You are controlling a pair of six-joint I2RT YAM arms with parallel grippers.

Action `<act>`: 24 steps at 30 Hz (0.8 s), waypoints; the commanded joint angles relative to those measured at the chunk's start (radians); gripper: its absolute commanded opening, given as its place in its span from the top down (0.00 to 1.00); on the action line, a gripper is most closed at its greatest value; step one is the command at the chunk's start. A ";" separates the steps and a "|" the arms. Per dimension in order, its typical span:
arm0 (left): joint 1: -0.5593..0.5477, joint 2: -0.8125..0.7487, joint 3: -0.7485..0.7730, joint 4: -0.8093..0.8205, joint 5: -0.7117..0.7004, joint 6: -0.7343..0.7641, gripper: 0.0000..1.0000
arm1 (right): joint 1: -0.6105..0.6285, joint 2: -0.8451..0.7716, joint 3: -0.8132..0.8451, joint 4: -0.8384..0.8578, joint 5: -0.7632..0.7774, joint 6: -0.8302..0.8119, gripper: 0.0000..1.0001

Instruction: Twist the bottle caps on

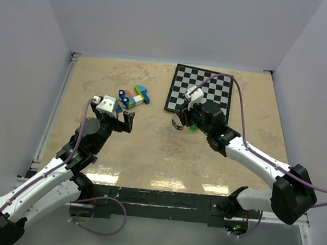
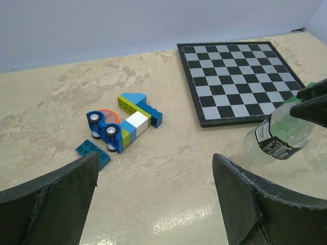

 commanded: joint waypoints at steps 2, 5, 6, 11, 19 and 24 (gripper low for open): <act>0.004 -0.058 0.006 0.000 -0.071 0.060 0.06 | 0.027 0.039 -0.028 0.176 0.132 -0.041 1.00; 0.004 -0.086 0.001 0.018 -0.064 0.073 0.08 | 0.033 0.075 -0.041 0.196 0.146 -0.033 1.00; 0.004 -0.092 0.001 0.029 -0.058 0.074 0.10 | 0.034 0.086 -0.041 0.199 0.147 -0.030 1.00; 0.006 -0.124 0.007 0.064 -0.033 0.095 0.08 | 0.045 0.137 -0.044 0.204 0.175 -0.009 1.00; 0.004 -0.117 0.084 0.010 -0.042 0.124 0.04 | 0.063 0.209 -0.038 0.176 0.189 0.000 0.84; 0.006 -0.143 0.084 0.027 -0.053 0.159 0.00 | 0.067 0.217 -0.038 0.173 0.189 0.011 0.65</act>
